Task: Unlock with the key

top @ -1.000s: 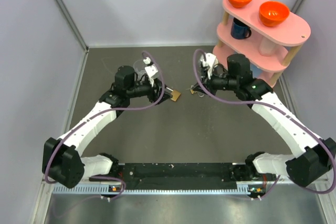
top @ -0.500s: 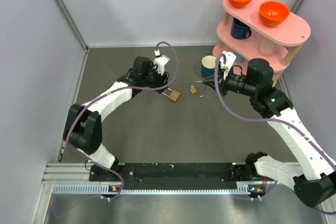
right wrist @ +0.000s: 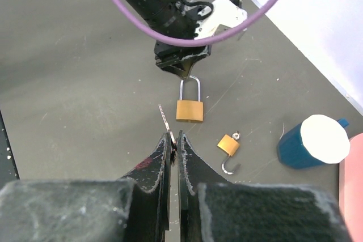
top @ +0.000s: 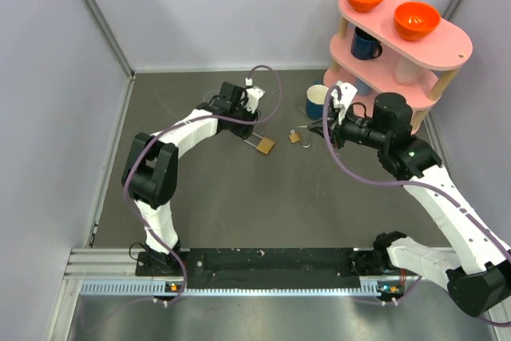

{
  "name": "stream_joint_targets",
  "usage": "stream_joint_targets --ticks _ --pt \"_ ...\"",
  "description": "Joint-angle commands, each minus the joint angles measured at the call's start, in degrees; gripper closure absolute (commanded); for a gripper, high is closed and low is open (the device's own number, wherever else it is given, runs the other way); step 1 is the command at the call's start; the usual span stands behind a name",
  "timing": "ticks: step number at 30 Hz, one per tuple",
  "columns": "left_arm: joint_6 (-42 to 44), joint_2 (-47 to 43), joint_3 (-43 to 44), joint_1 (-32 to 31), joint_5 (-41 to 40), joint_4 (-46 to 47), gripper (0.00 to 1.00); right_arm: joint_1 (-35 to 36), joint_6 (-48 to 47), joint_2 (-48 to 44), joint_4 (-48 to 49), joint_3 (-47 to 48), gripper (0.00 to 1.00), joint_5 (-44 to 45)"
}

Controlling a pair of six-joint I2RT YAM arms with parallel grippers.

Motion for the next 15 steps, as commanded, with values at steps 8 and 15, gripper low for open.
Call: stream_joint_targets --ticks 8,15 --pt "1.2 8.3 11.1 0.1 -5.4 -6.4 0.51 -0.5 -0.2 -2.0 3.3 -0.9 1.0 -2.0" --pt "1.4 12.5 14.5 0.1 -6.2 -8.5 0.52 -0.5 -0.4 -2.4 3.3 -1.2 1.0 -2.0"
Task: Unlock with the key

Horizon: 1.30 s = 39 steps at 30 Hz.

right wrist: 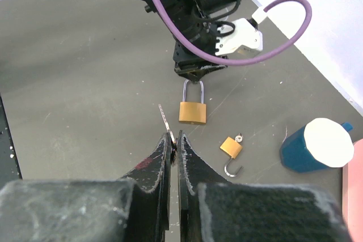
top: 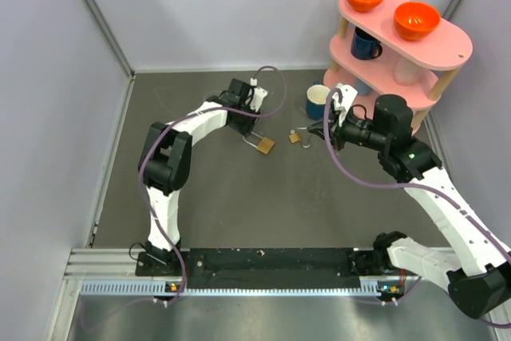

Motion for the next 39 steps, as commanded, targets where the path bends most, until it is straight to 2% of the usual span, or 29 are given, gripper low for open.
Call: stream_joint_targets --ticks 1,13,23,25,28,29,33,39 --pt "0.9 2.2 3.7 0.1 -1.6 -2.0 0.53 -0.4 -0.3 -1.7 2.1 0.1 1.0 -1.0" --pt "1.0 5.2 6.0 0.1 -1.2 -3.9 0.64 -0.4 -0.4 -1.5 2.3 -0.2 1.0 -1.2" --pt "0.6 7.4 9.0 0.1 -0.6 -8.8 0.67 -0.5 -0.2 -1.8 2.5 -0.2 1.0 -1.2" --pt "0.7 7.7 9.5 0.1 -0.9 -9.3 0.7 -0.4 -0.2 -1.8 2.4 -0.2 1.0 -1.1" --pt "0.7 8.3 10.2 -0.1 -1.3 -10.2 0.8 -0.4 -0.1 -1.8 2.6 -0.3 1.0 -1.1" --pt "0.8 8.3 10.3 -0.2 -1.5 -10.3 0.88 -0.4 -0.2 -1.9 2.6 -0.3 1.0 -1.1" --pt "1.3 8.1 10.4 -0.5 -2.0 -10.9 1.0 -0.4 0.0 -2.1 2.7 -0.4 1.0 -1.0" --pt "1.9 5.5 10.0 -0.5 -2.6 -11.1 1.0 -0.4 0.0 -2.4 2.9 -0.5 1.0 -0.9"
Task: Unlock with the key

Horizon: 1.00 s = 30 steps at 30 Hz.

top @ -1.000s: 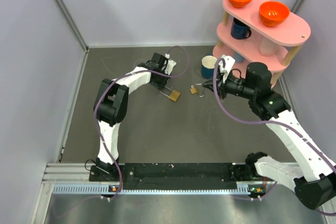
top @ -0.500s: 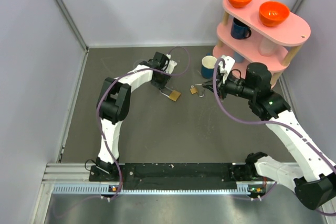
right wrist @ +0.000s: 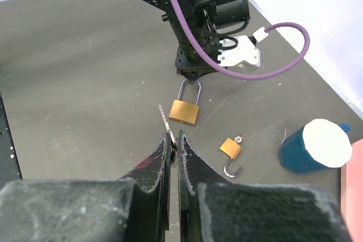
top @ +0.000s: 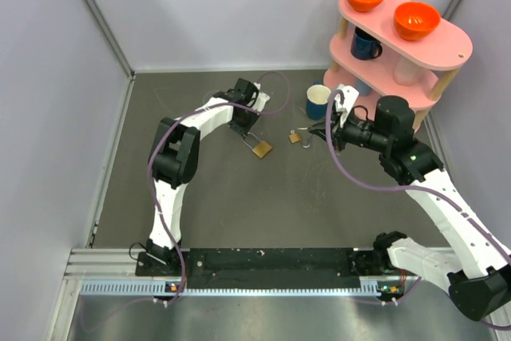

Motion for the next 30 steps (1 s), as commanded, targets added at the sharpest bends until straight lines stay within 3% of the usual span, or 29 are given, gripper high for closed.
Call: stream_joint_targets --ticks 1,12,30 --pt "1.1 -3.7 1.1 -0.2 -0.7 -1.1 1.0 -0.4 0.0 -1.7 2.7 -0.1 1.0 -0.6" --pt "1.9 -14.5 -2.7 -0.1 -0.1 -0.2 1.0 -0.4 0.2 -2.1 3.0 -0.3 1.0 -0.3" --pt "1.3 -22.6 -7.7 -1.2 2.7 2.5 1.0 -0.4 0.2 -2.0 3.4 -0.5 1.0 0.0"
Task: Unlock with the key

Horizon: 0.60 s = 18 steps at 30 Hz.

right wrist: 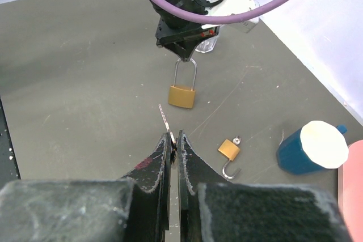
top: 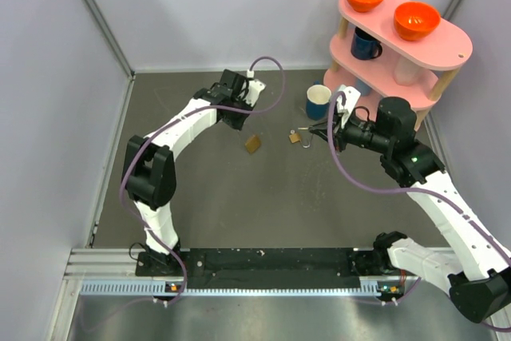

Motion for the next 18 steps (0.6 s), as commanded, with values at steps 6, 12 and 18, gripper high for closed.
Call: stream_joint_targets --ticks 6,12,18 --pt "-0.2 -6.4 -1.5 -2.1 0.2 3.7 1.0 -0.4 0.2 -1.2 2.8 -0.2 1.0 -0.1" --pt "0.5 -7.0 -2.9 -3.9 -1.7 4.6 1.0 -0.4 0.2 -1.3 2.9 -0.2 1.0 0.1" --pt "0.6 -6.8 -3.3 -5.3 -2.0 4.7 1.0 -0.4 0.1 -1.3 2.9 -0.2 1.0 0.2"
